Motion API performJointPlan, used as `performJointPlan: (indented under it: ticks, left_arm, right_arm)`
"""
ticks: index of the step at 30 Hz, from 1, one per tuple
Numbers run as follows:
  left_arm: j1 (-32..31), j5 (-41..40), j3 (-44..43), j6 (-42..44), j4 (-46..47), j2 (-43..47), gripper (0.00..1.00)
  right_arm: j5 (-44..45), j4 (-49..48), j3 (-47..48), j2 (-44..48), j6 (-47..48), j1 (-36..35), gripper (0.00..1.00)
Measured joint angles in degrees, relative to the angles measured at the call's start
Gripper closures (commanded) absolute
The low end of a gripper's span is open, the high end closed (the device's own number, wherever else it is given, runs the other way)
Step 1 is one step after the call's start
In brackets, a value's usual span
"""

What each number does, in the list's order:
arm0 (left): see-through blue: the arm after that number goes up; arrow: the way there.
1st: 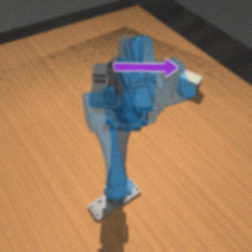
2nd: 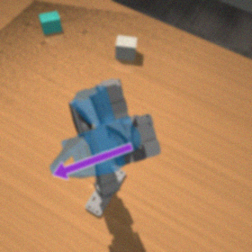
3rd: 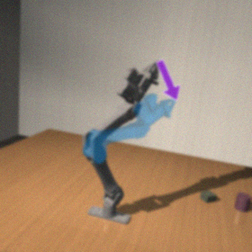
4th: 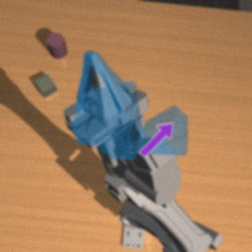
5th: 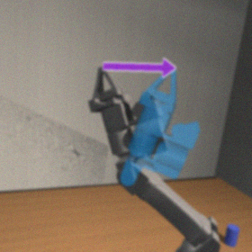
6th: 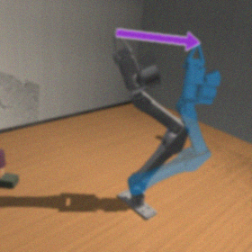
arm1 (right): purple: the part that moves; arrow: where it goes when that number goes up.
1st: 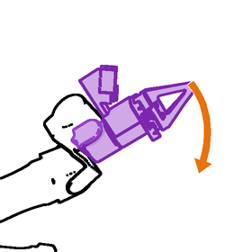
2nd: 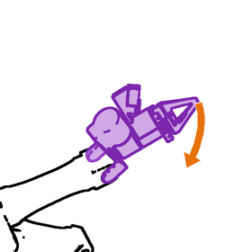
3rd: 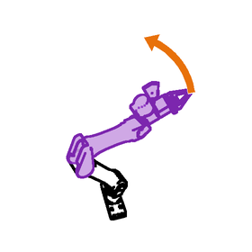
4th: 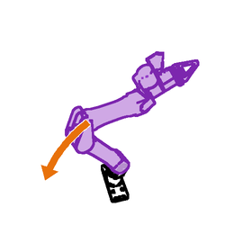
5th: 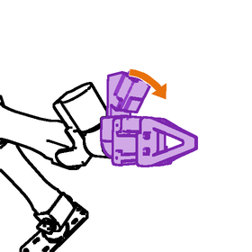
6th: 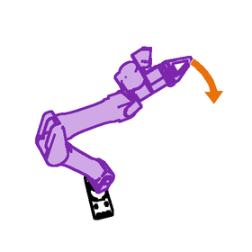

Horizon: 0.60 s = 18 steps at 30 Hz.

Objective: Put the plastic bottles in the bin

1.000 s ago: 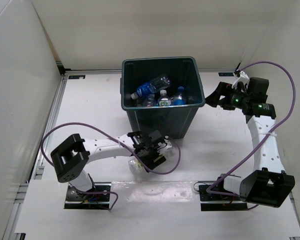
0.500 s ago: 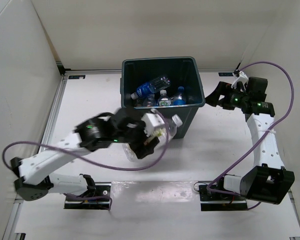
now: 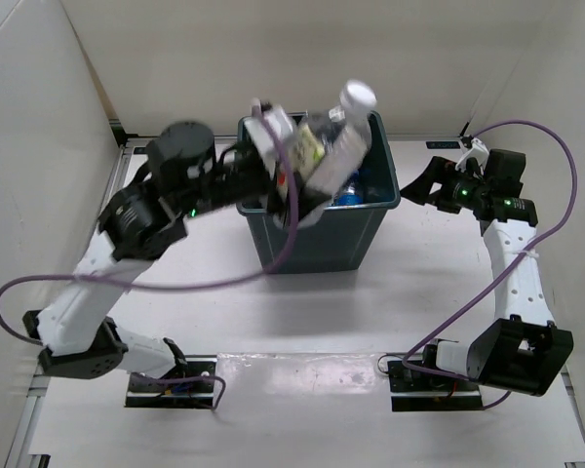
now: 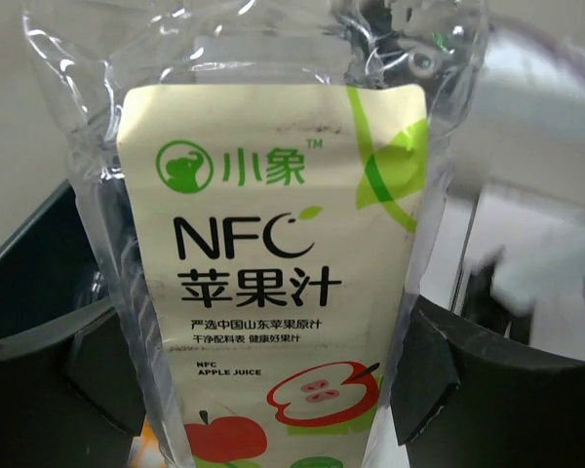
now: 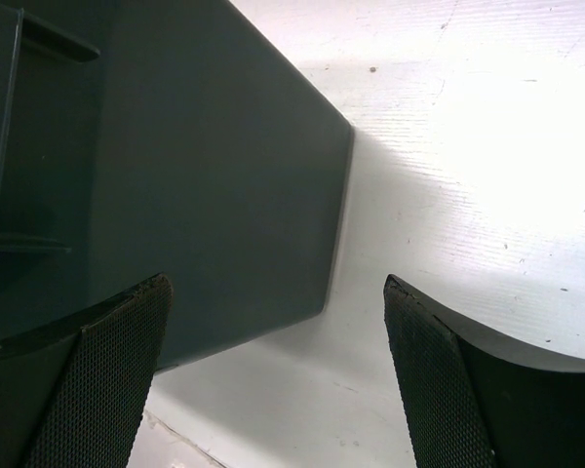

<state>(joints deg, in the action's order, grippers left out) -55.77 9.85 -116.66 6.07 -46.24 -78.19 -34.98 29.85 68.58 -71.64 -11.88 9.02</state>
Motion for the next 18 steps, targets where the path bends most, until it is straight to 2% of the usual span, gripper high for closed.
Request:
performJointPlan:
  ticks: [4,5,8,9,13,18]
  left_arm:
    - [13.4,7.1,2.7,-9.0,14.1,-5.8,0.54]
    - [16.0,8.1,2.7,-10.8,16.6,-8.2,0.39]
    - [20.4,9.2,2.6,-13.2,19.9,-14.5,0.22]
    - [20.8,9.7,2.6,-13.7,19.8,-16.2,0.0]
    - [20.9,11.1,2.8,-14.1,18.6,-18.9,0.0]
    - [21.2,9.2,4.3,-12.6,18.4,-14.3,0.0]
  right_arm:
    - [-0.2,0.2,0.1,0.0,-0.1,0.0,0.1]
    - [-0.2,0.2,0.2,0.0,0.0,0.0,0.1]
    - [-0.3,0.4,0.9,0.0,0.1,0.5,0.1]
    - [-0.3,0.5,1.0,0.0,0.1,0.8,0.1]
    - [-0.3,1.2,1.1,0.0,0.3,1.9,0.1]
    - [0.3,2.3,1.3,0.0,0.4,2.3,0.1]
